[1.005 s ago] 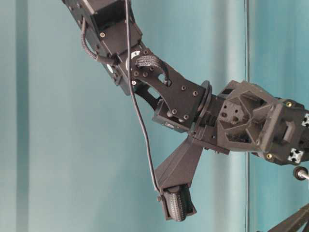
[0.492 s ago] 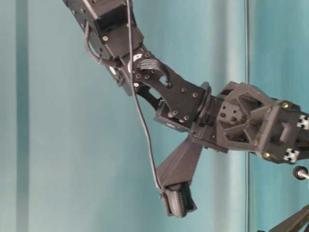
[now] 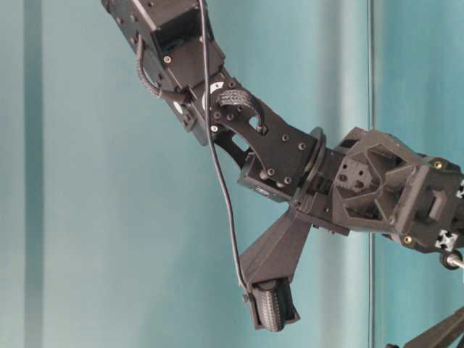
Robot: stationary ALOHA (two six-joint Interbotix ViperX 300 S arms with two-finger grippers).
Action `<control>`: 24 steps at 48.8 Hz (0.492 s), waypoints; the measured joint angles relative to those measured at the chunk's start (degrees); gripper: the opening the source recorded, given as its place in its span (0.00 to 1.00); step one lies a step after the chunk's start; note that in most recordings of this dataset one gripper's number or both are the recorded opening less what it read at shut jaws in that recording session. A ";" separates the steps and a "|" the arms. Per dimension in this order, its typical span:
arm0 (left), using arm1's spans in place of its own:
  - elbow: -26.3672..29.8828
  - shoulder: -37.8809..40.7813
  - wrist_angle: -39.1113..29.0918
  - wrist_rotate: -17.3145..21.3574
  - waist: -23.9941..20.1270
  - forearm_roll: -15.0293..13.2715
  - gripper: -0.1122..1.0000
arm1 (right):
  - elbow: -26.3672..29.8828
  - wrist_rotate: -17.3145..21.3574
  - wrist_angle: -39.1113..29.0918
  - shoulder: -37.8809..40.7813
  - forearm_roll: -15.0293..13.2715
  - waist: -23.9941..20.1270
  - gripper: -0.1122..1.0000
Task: Insert the USB cable into the female connector supported by the left arm.
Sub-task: 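Align the USB plug with the clamped female connector, then push the USB plug with the right gripper into the connector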
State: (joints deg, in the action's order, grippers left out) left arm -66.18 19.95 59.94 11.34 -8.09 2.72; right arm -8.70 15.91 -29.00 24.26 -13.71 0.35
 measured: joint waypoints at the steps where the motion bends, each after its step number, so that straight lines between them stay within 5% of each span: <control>1: 0.00 0.00 -0.09 0.00 0.09 0.00 0.51 | 0.00 0.00 0.09 0.00 0.09 0.00 0.30; 24: 0.26 -0.18 -1.14 0.00 0.09 0.00 0.51 | 0.00 -0.18 0.70 0.18 0.09 -0.18 0.30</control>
State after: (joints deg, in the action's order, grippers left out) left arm -65.92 19.78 58.80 11.34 -8.00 2.72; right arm -8.70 15.73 -28.30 24.43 -13.62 0.18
